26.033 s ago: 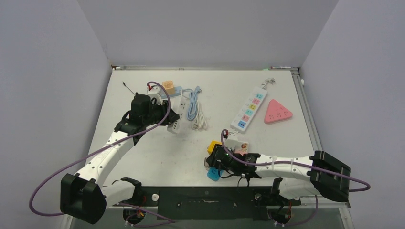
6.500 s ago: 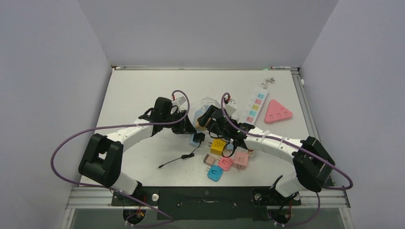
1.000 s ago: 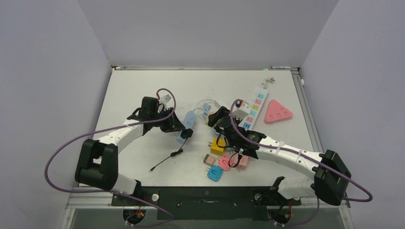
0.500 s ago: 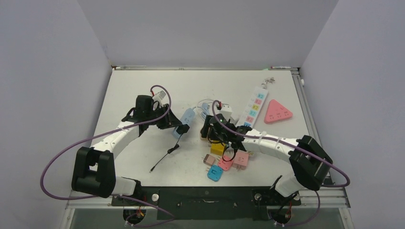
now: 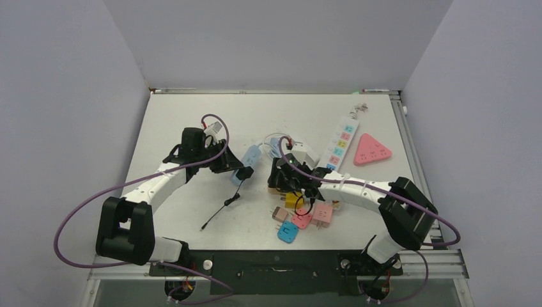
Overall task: Pull the plug off the socket
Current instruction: Place the plug at the center of the board.
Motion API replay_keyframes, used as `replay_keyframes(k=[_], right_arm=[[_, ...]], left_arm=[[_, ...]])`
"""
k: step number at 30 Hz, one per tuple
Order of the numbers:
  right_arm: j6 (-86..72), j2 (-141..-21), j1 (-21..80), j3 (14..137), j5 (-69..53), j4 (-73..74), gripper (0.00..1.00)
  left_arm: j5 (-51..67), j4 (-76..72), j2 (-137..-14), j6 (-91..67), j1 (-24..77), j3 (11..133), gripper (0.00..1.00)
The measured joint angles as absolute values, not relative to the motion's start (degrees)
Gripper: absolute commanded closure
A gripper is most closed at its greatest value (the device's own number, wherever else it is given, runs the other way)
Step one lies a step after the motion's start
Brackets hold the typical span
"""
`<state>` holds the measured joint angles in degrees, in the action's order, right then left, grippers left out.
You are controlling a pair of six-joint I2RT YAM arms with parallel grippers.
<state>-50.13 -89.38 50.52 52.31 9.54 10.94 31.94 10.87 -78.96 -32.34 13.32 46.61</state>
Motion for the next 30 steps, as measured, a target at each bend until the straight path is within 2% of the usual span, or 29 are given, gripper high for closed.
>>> replay_keyframes(k=[4,9,14,23,30], right_arm=[[-50.6,-88.3,50.7,51.9,10.6,12.6,0.85],[-50.6,-87.0,50.8,51.6,11.6,14.8,0.61],[-50.6,-87.0,50.8,51.6,11.8,15.3,0.47],[-50.8,-87.0,50.8,51.6,12.2,15.5,0.28],[-50.7,-87.0,50.7,51.6,12.8,16.5,0.2]], left_arm=[[31.9,10.9,-79.0,-32.3,13.3,46.6,1.0],[31.9,10.9,-79.0,-32.3,13.3,46.6,1.0],[31.9,10.7,-79.0,-32.3,13.3,46.3,1.0],[31.9,10.7,-79.0,-32.3,13.7,46.3,1.0],[31.9,10.7,-79.0,-32.3,14.2,46.3,1.0]])
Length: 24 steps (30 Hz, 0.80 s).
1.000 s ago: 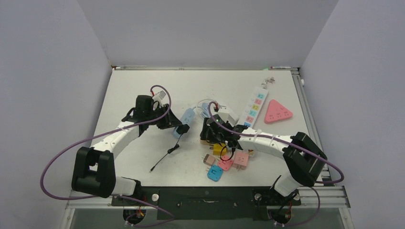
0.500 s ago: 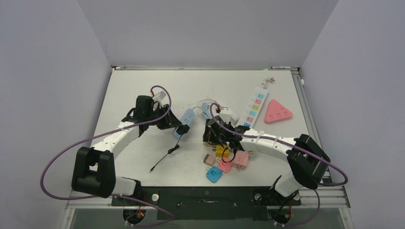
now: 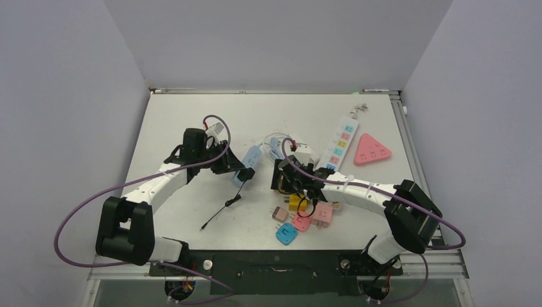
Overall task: Pull the plug off the socket
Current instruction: Place the plug at the center of the board.
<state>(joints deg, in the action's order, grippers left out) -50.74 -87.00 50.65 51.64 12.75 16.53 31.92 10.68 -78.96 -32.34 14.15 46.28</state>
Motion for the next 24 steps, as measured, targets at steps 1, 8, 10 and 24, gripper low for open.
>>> replay_keyframes(k=[1,8,10,24], right_arm=[[-50.8,-87.0,50.7,51.6,12.8,16.5,0.18],[-50.5,-86.8,50.7,52.2,14.3,17.6,0.06],[-50.3,-86.2,50.7,52.4,15.0,18.2,0.03],[-58.0,-72.4,51.6,48.7,11.4,8.7,0.08]], left_arm=[[31.9,10.7,-79.0,-32.3,14.2,46.3,1.0],[31.7,10.7,-79.0,-32.4,14.9,46.3,1.0],[31.5,10.5,-79.0,-32.4,15.2,46.2,1.0],[24.4,10.1,-78.0,-32.8,20.7,44.9,1.0]])
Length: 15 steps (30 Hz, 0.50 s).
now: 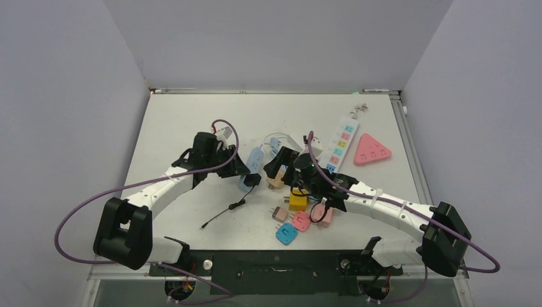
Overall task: Pull the plug off the socket
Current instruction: Place the plug at the center of the board, then remove the plug from the socket.
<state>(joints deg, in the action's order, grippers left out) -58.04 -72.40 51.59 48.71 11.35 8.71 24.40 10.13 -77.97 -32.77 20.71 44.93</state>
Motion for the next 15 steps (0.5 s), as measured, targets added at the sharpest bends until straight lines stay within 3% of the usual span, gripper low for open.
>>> replay_keyframes(k=[5,15], right_arm=[[-63.8,-72.4,54.5,46.1,8.3,3.3,0.11],[-71.2,-77.8,56.5,44.5,6.1,-6.3,0.29]], left_arm=[[22.5,10.5,-77.6,-32.7,21.4,44.9,1.0],[21.6,10.5,-77.6,-32.7,21.7,44.9,1.0]])
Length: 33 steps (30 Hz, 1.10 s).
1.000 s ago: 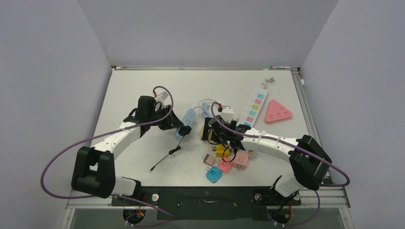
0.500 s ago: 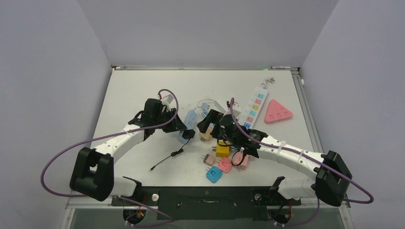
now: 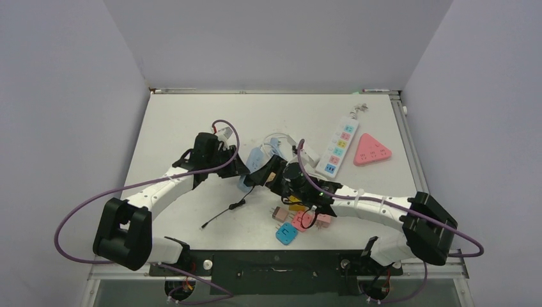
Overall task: Pull the plug off the socket
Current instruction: Remove the plug from the socket.
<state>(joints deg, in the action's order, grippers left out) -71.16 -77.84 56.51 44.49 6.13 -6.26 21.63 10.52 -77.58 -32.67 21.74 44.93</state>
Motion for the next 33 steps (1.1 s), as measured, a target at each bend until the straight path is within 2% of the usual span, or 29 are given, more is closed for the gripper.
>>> replay_keyframes(k=[23,28,33], right_arm=[[-74.7,-83.9,56.7,43.4,6.0,-11.8,0.61],[-75.4,-84.0,56.7,43.8,6.0,-12.0,0.72],[-76.1,-84.2,56.7,43.8,6.0,-11.9,0.91]], left_arm=[[21.6,10.5,-77.8,-32.5,22.0,44.9,1.0],[21.6,10.5,-77.8,-32.5,22.0,44.9,1.0],[21.5,10.5,-77.9,-32.3,22.0,44.9,1.0]])
